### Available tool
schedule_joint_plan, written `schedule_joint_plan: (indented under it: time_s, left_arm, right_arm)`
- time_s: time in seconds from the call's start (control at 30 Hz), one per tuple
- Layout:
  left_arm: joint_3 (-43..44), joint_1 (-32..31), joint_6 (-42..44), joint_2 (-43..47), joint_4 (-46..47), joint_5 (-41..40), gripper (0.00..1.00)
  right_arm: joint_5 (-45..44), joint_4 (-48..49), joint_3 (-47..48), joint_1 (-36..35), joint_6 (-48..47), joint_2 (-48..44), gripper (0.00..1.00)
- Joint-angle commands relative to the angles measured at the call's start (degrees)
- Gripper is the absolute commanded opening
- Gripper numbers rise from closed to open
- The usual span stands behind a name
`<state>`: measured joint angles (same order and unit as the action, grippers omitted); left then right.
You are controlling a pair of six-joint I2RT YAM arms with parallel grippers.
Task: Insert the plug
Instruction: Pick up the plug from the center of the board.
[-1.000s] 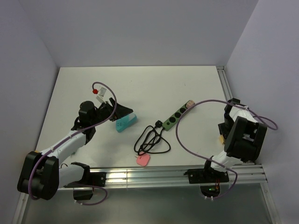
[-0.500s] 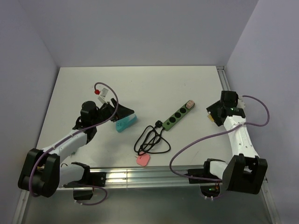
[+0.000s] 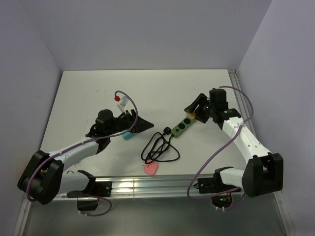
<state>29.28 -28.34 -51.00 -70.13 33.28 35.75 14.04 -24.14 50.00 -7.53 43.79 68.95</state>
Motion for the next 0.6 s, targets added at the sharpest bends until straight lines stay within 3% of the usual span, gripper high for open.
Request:
schedule_joint_plan:
  time_s: [0.0, 0.17, 0.43, 0.57]
  left_arm:
    - [2.4, -3.4, 4.3, -0.8, 4.3, -3.7, 0.93]
    - [2.6, -8.6, 7.8, -4.8, 7.7, -8.3, 0.93]
    - [3.3, -14.6, 12.6, -9.7, 15.1, -19.6, 0.91]
    - [1.2, -18.9, 16.5, -8.5, 18.7, -26.3, 0.9]
  right_arm:
    - [3.1, 8.2, 4.8, -4.5, 3.8, 1.1, 0.4]
    - [3.8, 18.3, -0.3, -12.4, 11.0, 0.3, 0.4]
    - [1.8, 30.7, -10.2, -17.5, 20.2, -4.6, 0.4]
    - [0.3, 32.1, -12.0, -19.7, 22.6, -5.8, 0.41]
